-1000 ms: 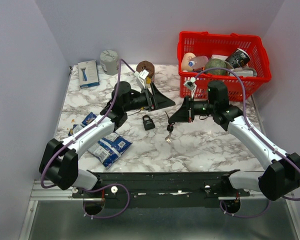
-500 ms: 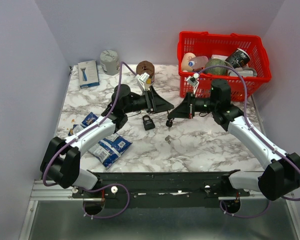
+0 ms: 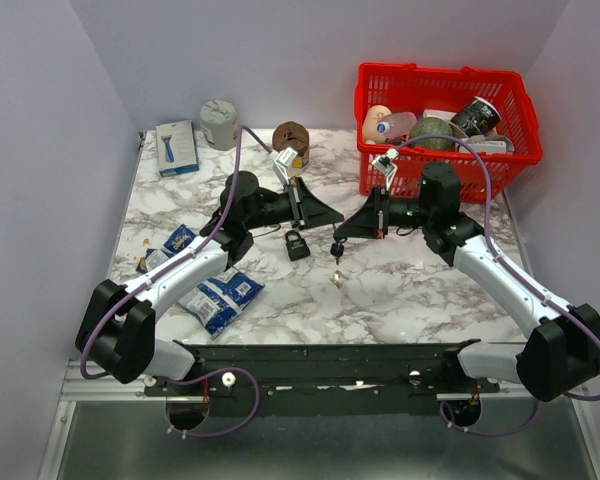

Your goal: Unlock with the key

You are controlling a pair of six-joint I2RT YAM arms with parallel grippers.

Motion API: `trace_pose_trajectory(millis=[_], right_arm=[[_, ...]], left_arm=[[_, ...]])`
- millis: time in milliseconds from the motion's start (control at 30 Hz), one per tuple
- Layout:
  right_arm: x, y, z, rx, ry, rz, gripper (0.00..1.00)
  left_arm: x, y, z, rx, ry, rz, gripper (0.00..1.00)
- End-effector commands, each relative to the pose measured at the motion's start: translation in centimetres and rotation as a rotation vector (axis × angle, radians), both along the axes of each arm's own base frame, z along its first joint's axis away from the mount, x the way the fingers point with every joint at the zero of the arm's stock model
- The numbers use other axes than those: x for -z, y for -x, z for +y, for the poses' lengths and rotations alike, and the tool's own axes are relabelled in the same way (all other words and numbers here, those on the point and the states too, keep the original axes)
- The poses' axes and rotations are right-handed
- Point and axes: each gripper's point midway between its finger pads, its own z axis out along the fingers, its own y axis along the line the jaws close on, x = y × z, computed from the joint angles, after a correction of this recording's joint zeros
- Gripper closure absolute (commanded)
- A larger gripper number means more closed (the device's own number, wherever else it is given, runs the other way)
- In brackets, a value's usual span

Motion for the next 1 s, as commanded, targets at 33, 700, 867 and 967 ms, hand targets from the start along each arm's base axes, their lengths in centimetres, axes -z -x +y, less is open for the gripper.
trace_pose_trajectory(millis=[33,700,867,967], right_arm=[[-0.9,0.5,-0.4,0.003,-0.025,-0.044,0.87],[0.3,1.1,-0.5,-0.033,-0.005,-0.02,0.59],[0.4,1.2,-0.4,-0.05,-0.013,-0.02,0.67],[0.4,1.2,-0.3,-0.061,-0.02,-0.015,0.71]], left_arm=[[-0.1,-0.3,1.1,-0.087,-0.015,0.0,1.0],[0.0,-0.4,1.2,-0.104,-0.007,0.007,1.0],[0.1,-0.5,1.2,-0.102,-0.007,0.007,1.0],[0.1,-0.5,1.1,-0.101,-0.008,0.007,1.0]])
